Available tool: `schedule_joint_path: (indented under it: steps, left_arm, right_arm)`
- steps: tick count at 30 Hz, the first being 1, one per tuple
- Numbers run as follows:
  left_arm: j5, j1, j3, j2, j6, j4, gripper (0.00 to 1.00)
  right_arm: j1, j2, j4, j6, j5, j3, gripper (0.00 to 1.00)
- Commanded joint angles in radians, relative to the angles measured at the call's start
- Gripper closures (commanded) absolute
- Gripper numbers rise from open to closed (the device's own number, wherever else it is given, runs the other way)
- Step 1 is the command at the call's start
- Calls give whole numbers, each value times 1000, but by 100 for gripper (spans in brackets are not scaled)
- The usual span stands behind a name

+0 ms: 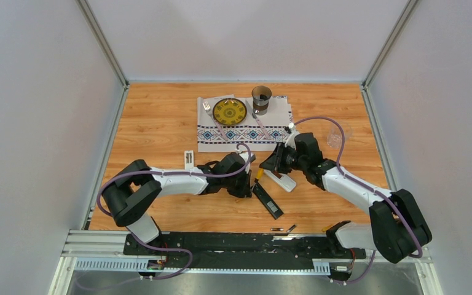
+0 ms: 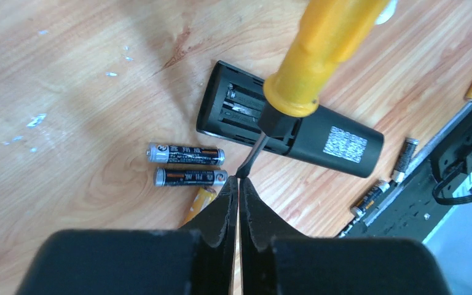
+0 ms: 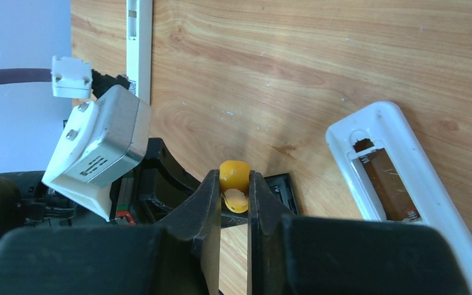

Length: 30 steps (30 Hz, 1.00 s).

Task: Unload the batteries from the remote control

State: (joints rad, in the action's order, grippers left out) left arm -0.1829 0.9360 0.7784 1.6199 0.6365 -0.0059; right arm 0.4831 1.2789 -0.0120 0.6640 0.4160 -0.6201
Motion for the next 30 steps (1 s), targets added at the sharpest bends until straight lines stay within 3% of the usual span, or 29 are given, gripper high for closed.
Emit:
schedule_joint_path:
  steps: [1, 5, 7, 10, 13, 22, 30]
  left_arm:
    - [48, -3, -13, -135, -73, -22, 91]
    - [60, -5, -33, -215, -84, 3, 76]
    - [50, -9, -56, -251, -77, 53, 57]
    - [36, -25, -97, -291, -41, 119, 38]
    - [23, -52, -151, -339, -5, 179, 27]
    - [-84, -212, -356, -509, 95, 372, 10]
    - [-44, -261, -404, -689, 49, 284, 7]
  right_arm:
    - [9, -36, 3, 16, 33, -55, 100]
    - [9, -44, 9, 9, 30, -73, 100]
    - [9, -47, 36, 0, 29, -79, 100]
    - [9, -53, 49, -6, 21, -89, 100]
    - [9, -64, 73, -20, 18, -99, 100]
    - [11, -101, 141, -73, -3, -124, 100]
    - [9, -84, 156, -93, 20, -133, 100]
